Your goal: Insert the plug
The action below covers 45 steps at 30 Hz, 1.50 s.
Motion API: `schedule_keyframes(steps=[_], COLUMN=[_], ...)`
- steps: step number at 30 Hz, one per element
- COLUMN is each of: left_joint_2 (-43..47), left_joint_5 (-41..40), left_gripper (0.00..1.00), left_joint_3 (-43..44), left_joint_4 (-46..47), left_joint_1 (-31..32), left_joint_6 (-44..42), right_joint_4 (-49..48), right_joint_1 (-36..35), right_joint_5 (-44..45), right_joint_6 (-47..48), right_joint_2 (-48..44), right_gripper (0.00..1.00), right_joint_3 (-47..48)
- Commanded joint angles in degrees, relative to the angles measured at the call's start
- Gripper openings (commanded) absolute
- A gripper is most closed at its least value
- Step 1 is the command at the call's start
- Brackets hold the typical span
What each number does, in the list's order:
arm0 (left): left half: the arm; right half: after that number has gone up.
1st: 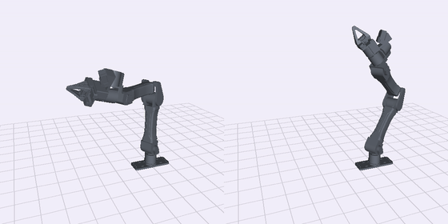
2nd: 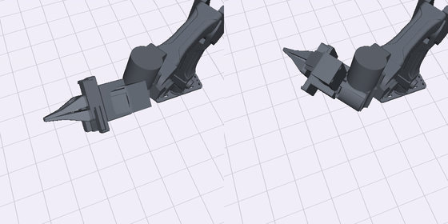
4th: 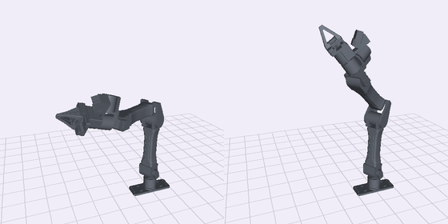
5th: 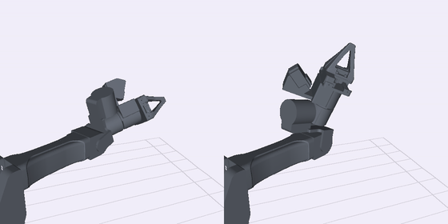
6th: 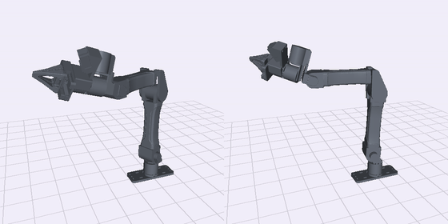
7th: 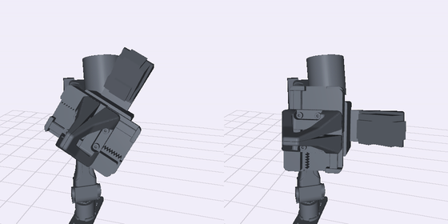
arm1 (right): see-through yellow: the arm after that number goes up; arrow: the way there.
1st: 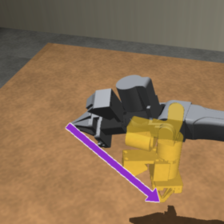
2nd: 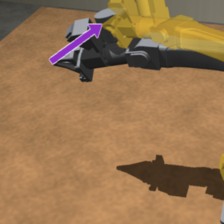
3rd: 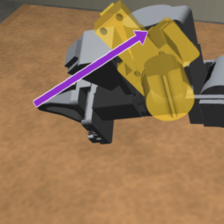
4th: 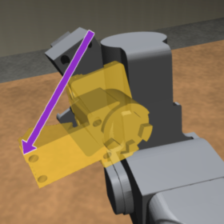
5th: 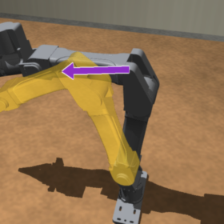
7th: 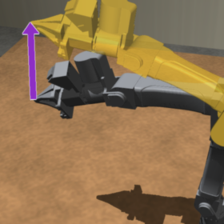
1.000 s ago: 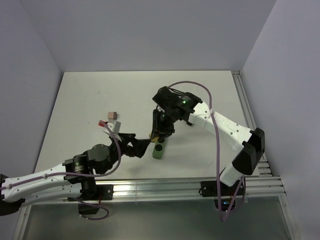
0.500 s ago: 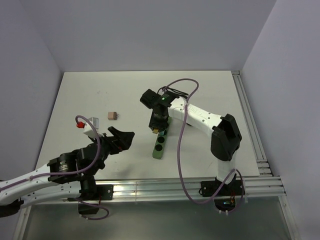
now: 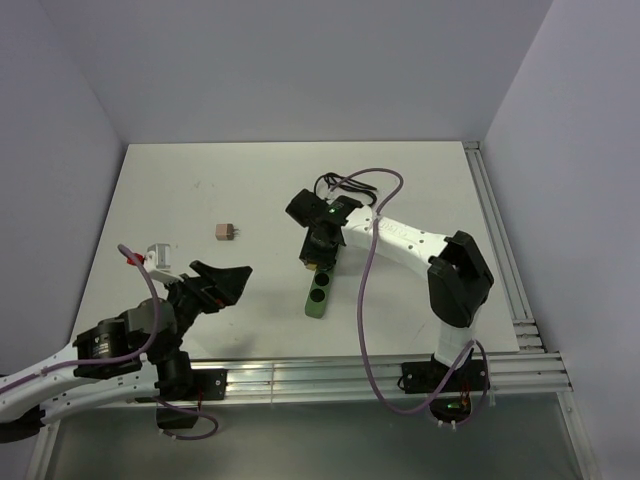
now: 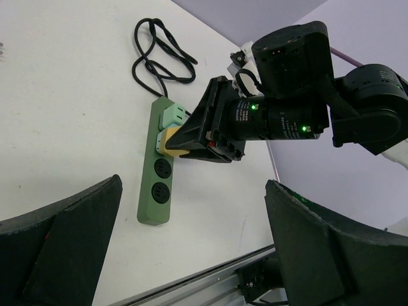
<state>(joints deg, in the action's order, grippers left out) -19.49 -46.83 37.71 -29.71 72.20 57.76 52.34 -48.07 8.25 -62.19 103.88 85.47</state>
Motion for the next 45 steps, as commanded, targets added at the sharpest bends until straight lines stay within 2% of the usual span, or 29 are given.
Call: schedule_keyframes(steps=[1, 8, 11, 14, 19, 27, 45], left_joint_2=[-0.72, -6.26, -7.76, -9.34, -10.75, -8.64, -10.40], left_joint_5=[-0.72, -2.56, -6.24, -7.49, -8.10, -6.17, -4.06], left_gripper=[0.99, 1.00, 0.99, 0.99, 0.99, 0.99, 0.99], left_joint_3=[0.08, 2.54, 3.15, 4.38, 5.18, 2.63, 2.89], left_joint_4=[1.94, -1.57, -6.48, -10.45, -11.33, -3.26, -1.84], left_joint_1=[0.22, 0.22, 0.22, 0.22, 0.22, 0.22, 0.22], left_joint_6=[-2.12, 1.38, 8.83, 11.85, 10.36, 3.24, 2.45], right_joint_4=[-0.66, 9.71, 9.19, 9.01, 8.58, 6.64, 2.95], right_joint_1=[-0.44, -5.62, -7.20, -7.21, -6.33, -1.94, -0.88], right_joint_5=[3.96, 9.67, 10.64, 10.21, 8.81, 5.02, 0.10], right_joint_6=[-1.70, -3.19, -6.35, -7.85, -7.07, -0.65, -0.20], right_joint_2=[-1.13, 2.82, 1.51, 0.98, -0.25, -1.31, 0.19], right_gripper=[0.00, 0.00, 0.00, 0.00, 0.00, 0.00, 0.00], right_joint_3=[-0.75, 8.74, 6.65, 3.30, 1.11, -0.40, -1.62])
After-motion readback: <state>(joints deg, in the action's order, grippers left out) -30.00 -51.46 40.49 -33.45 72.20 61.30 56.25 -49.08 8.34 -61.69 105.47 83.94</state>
